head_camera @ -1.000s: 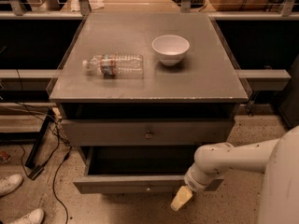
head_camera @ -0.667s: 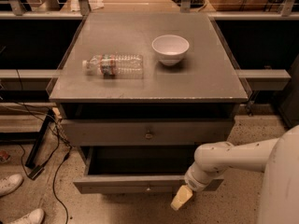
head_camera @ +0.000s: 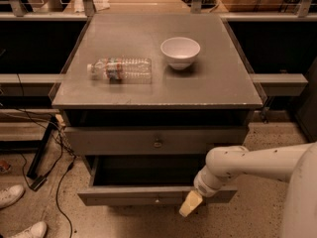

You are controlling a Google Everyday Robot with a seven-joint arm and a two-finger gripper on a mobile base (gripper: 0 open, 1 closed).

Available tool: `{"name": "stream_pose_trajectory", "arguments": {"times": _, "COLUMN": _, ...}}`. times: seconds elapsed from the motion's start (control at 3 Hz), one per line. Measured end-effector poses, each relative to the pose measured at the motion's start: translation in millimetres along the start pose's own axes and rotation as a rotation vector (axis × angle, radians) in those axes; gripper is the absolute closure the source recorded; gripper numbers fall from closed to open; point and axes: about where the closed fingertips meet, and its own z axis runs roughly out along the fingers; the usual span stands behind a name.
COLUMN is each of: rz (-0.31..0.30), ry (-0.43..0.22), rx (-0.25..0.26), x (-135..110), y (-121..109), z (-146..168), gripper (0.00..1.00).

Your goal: Open middle drawer

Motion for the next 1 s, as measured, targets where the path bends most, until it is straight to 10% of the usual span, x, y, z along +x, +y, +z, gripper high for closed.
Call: {"name": "stream_pose_trajectory", "arguments": {"times": 1.0, "rz": -0.019, "ry": -0.019, "rx": -0.026, "x": -10, "y": -3, "z": 9, "gripper": 0.0}}
